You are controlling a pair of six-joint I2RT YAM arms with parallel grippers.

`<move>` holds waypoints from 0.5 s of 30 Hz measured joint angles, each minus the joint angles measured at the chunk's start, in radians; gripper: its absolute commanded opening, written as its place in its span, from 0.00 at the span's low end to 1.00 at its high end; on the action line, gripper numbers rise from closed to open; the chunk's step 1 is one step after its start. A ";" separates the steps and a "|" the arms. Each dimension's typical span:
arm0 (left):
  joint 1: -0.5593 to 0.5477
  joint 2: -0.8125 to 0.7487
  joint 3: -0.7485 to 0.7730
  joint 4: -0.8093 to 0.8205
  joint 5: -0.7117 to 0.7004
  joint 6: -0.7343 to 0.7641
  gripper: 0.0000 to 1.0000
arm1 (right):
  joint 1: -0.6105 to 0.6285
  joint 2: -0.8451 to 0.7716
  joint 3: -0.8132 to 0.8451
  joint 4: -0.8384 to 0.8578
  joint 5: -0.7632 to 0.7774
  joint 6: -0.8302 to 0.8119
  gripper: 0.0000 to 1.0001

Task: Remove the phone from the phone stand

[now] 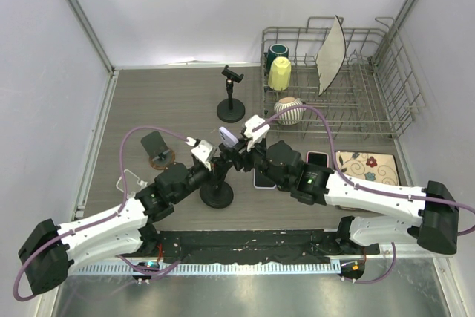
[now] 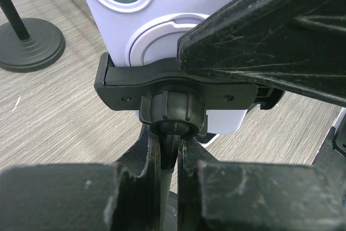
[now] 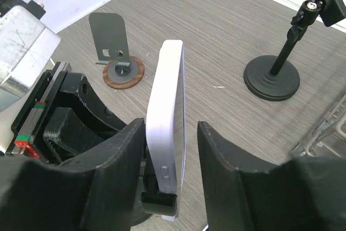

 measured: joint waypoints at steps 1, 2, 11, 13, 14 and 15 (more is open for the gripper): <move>0.000 0.000 -0.001 0.003 0.005 0.000 0.00 | 0.001 0.000 0.005 -0.007 0.005 0.001 0.54; 0.000 0.000 -0.002 0.004 0.007 0.000 0.00 | 0.001 0.002 0.011 -0.013 0.010 0.001 0.55; 0.001 -0.003 -0.008 0.013 0.028 0.001 0.00 | -0.005 0.075 0.079 -0.026 0.056 0.001 0.55; 0.001 -0.006 -0.011 0.016 0.029 0.001 0.00 | -0.009 0.090 0.090 -0.027 0.057 0.001 0.52; 0.001 -0.009 -0.013 0.017 0.029 0.001 0.00 | -0.012 0.097 0.094 -0.029 0.057 0.001 0.50; 0.001 -0.010 -0.015 0.018 0.029 0.000 0.00 | -0.013 0.102 0.098 -0.030 0.056 0.001 0.45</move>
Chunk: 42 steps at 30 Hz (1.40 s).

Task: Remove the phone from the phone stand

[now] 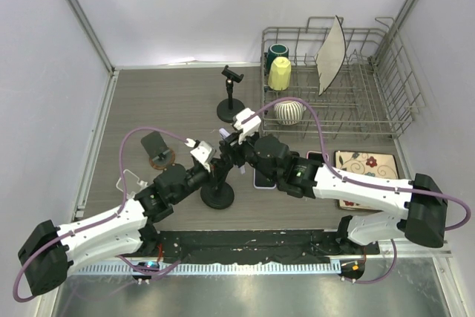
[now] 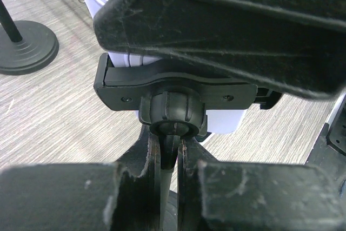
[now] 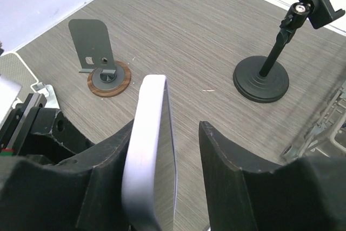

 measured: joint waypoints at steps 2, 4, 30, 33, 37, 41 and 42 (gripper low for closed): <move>0.000 -0.004 -0.003 0.001 0.000 0.000 0.00 | -0.001 0.007 0.006 -0.004 -0.001 0.001 0.41; 0.000 -0.007 -0.005 0.001 -0.003 0.000 0.00 | -0.003 0.012 0.015 -0.015 -0.007 0.004 0.37; -0.070 -0.013 0.019 -0.070 -0.238 -0.179 0.00 | 0.017 0.042 0.146 -0.296 -0.016 0.071 0.01; -0.076 -0.006 0.041 -0.111 -0.266 -0.216 0.00 | 0.027 0.042 0.149 -0.307 0.015 0.086 0.01; -0.073 0.005 0.062 -0.145 -0.267 -0.265 0.00 | 0.035 0.042 0.156 -0.330 0.048 0.106 0.01; -0.042 0.002 0.065 -0.161 -0.224 -0.311 0.00 | 0.042 0.042 0.157 -0.336 0.076 0.118 0.01; -0.019 -0.005 0.065 -0.166 -0.190 -0.324 0.00 | 0.043 0.042 0.157 -0.336 0.081 0.121 0.01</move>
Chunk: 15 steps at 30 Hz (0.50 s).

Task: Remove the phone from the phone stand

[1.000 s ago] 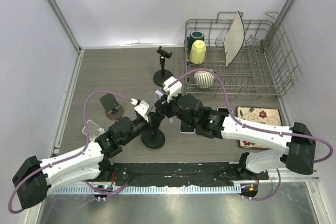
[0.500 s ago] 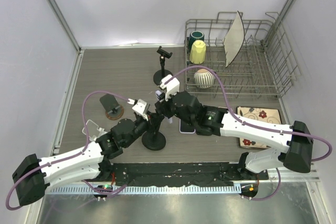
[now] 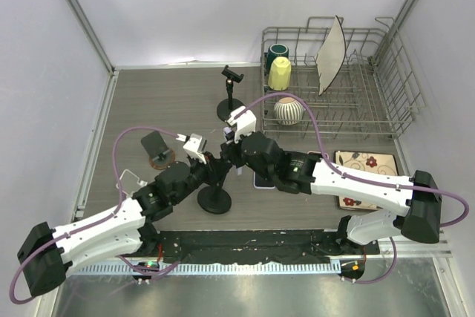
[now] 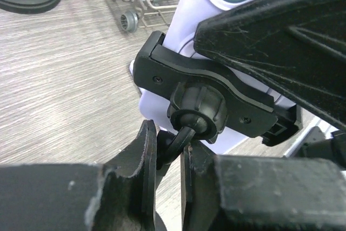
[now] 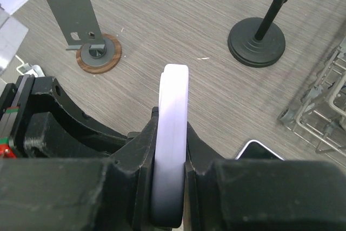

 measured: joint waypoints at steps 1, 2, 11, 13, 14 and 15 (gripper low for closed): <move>0.016 -0.008 0.000 -0.006 0.025 -0.007 0.00 | 0.002 0.000 0.000 0.004 0.006 0.001 0.01; 0.038 -0.022 -0.001 -0.013 0.059 -0.019 0.00 | 0.004 0.000 0.000 0.012 0.010 0.001 0.01; 0.165 -0.143 -0.025 -0.063 0.209 -0.042 0.00 | -0.001 -0.001 -0.004 0.058 0.002 0.024 0.01; 0.180 -0.161 -0.029 -0.071 0.218 -0.053 0.00 | -0.009 -0.003 -0.008 0.059 -0.003 0.043 0.01; 0.185 -0.166 -0.031 -0.073 0.220 -0.057 0.00 | -0.012 -0.006 -0.011 0.063 -0.006 0.048 0.01; 0.190 -0.172 -0.032 -0.075 0.225 -0.062 0.00 | -0.015 -0.010 -0.014 0.064 -0.010 0.051 0.01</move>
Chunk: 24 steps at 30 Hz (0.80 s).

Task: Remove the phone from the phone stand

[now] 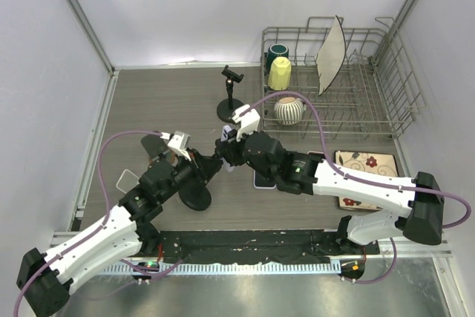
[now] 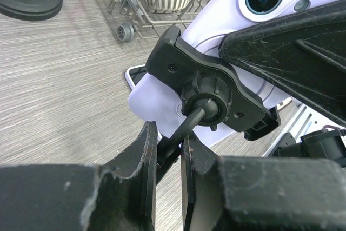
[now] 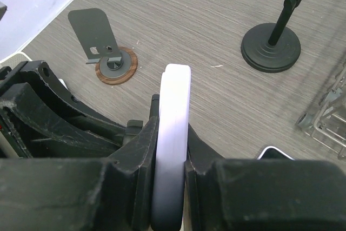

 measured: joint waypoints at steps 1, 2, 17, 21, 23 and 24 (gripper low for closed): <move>0.004 -0.004 -0.002 0.002 0.008 -0.005 0.00 | -0.003 -0.006 -0.005 0.000 -0.007 0.003 0.01; 0.006 -0.007 -0.004 0.006 0.014 -0.005 0.00 | -0.006 -0.013 -0.009 -0.002 -0.013 0.005 0.01; 0.072 0.138 -0.034 0.210 0.196 0.168 0.66 | -0.028 -0.046 -0.003 -0.114 -0.050 -0.138 0.01; 0.063 0.168 -0.006 0.227 0.189 0.206 0.77 | -0.031 -0.046 0.002 -0.124 -0.058 -0.167 0.01; 0.052 0.185 0.005 0.228 0.187 0.230 0.77 | -0.032 -0.047 0.003 -0.125 -0.060 -0.177 0.01; 0.046 0.195 0.010 0.227 0.184 0.239 0.77 | -0.032 -0.047 0.003 -0.125 -0.060 -0.180 0.01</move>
